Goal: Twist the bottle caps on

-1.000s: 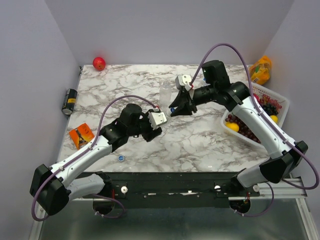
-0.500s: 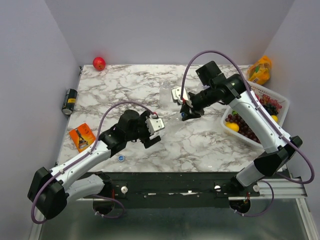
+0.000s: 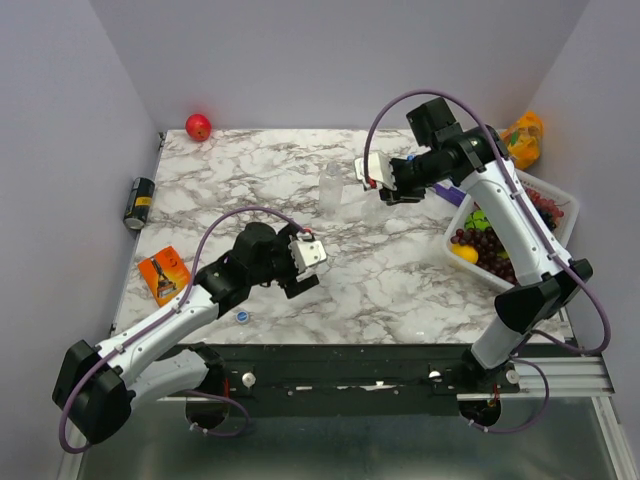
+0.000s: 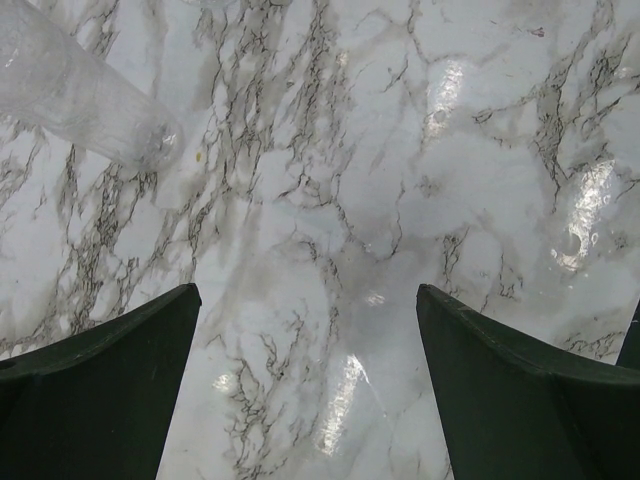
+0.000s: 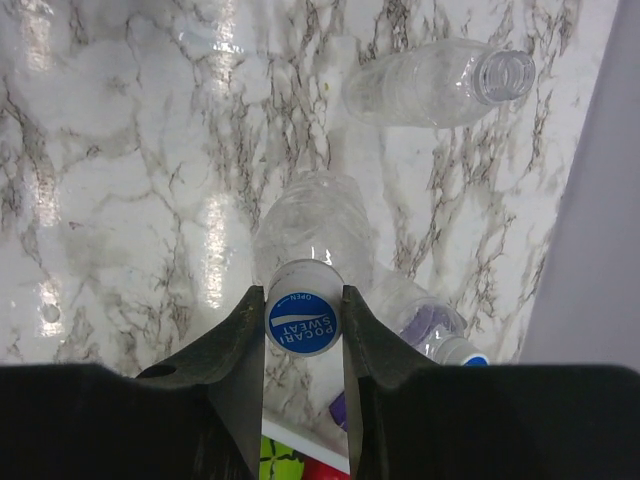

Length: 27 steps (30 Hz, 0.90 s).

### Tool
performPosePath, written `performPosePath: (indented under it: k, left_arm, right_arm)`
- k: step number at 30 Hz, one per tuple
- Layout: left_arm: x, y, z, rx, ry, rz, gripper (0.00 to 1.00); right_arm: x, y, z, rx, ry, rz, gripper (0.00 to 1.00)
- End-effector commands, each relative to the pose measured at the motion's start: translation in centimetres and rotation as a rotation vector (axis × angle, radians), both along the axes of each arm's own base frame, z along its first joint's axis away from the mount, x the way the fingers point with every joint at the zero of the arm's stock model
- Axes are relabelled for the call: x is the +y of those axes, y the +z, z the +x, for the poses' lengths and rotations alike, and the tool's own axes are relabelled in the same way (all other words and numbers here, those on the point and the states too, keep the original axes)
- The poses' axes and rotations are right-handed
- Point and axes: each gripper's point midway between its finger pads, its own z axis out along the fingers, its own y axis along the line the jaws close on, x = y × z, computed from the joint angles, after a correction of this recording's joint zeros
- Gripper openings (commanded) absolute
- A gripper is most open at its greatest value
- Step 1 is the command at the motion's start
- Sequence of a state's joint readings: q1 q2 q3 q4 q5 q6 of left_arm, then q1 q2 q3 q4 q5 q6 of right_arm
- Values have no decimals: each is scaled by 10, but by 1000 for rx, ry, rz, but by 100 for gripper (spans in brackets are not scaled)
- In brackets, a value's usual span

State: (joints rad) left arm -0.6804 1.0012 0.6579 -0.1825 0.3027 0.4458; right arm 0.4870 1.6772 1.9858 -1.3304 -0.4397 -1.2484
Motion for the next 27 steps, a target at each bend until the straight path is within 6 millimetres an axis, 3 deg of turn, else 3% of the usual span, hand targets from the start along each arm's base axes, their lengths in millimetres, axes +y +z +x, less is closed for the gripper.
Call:
performPosePath:
  k: [1,10,27]
  left_arm:
    - [0,5,0,-19,2,-30,99]
    - [-7,10,1,11,34,-110,99]
    - [-23,8,13,38,39,-152,99]
  right_arm:
    - [-28,-16,-38,124,22,-119,0]
    - [-23,-38,-64,328,-79,-74,0]
    - [-14,-66,-42,476,-238,-111,5]
